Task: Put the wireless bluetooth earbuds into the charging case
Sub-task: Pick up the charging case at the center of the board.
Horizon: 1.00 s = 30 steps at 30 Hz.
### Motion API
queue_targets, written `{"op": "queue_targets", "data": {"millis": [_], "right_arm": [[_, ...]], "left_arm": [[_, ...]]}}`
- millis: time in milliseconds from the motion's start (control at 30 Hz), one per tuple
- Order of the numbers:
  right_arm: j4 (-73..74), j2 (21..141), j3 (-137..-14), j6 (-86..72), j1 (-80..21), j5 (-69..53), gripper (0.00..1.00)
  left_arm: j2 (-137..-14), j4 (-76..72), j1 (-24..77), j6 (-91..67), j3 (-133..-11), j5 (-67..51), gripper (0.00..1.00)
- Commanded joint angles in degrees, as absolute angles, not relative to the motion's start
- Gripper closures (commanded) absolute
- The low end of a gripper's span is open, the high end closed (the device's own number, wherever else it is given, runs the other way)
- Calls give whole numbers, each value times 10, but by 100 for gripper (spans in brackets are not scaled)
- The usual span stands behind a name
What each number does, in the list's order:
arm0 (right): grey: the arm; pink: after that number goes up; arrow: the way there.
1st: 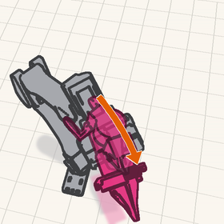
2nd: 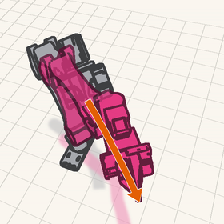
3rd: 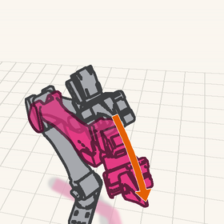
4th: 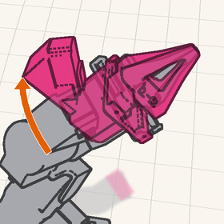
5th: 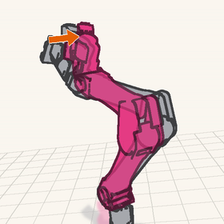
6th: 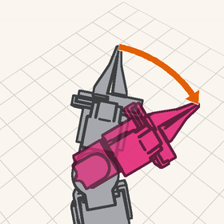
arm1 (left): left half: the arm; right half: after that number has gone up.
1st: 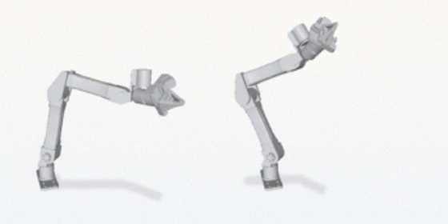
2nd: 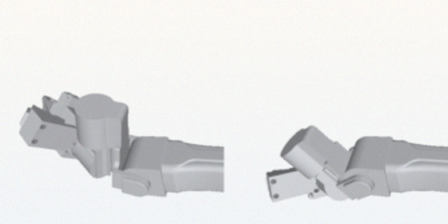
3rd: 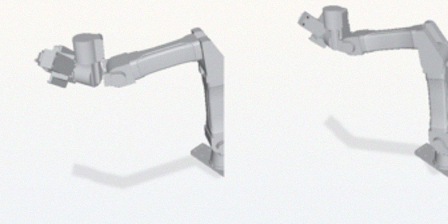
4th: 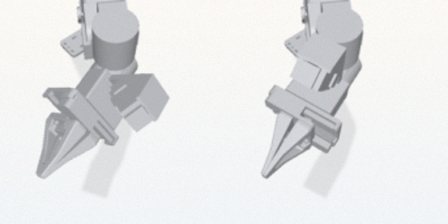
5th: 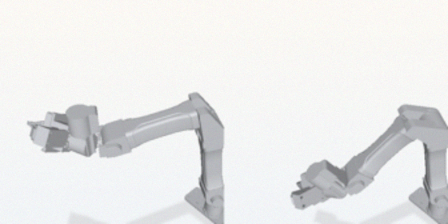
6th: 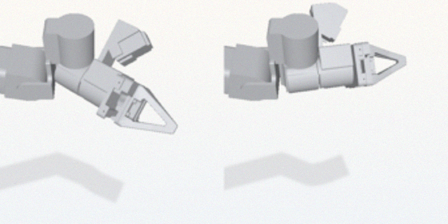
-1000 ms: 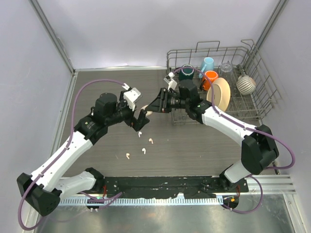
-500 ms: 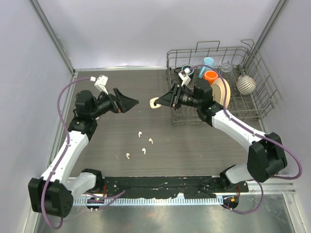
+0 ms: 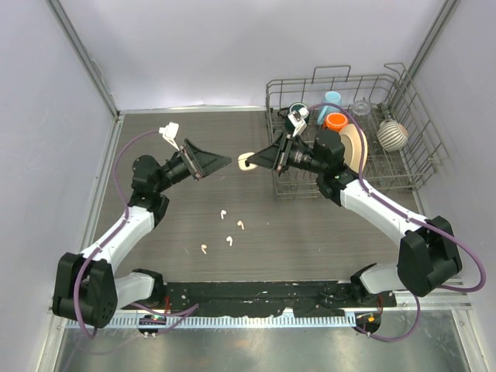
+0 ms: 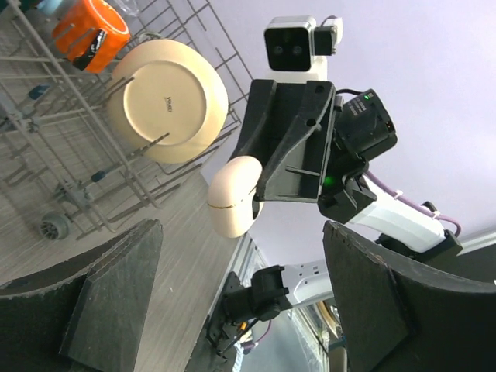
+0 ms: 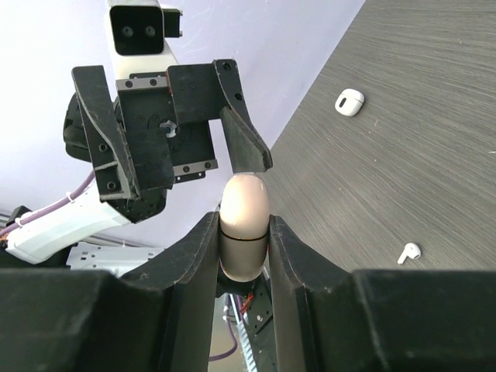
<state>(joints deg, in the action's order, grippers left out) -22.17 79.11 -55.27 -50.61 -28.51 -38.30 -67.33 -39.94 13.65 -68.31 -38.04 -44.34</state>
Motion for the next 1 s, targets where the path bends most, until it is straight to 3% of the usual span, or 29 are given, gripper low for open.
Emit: {"op": "queue_targets", "data": {"millis": [0,333,567,867,967], "right_arm": [[-282,773,-548,-526,-287,-393,99],[-302,781,-548,-550,-288,-406,99],[-303,784,-546,-553,-289,-406,99],[-313,787,-547,-557,-288,-402,99],[-315,790,-547,-559,-288,-402,99]], "left_arm": [[-679,-450,156,-693,-407,-443,14],[-717,-462,203,-673,-432,-418,23],[-740,-474,210,-676,-452,-417,49],[-752,-475,221,-681,-459,-431,44],[-755,-475,223,-682,-460,-438,48]]}}
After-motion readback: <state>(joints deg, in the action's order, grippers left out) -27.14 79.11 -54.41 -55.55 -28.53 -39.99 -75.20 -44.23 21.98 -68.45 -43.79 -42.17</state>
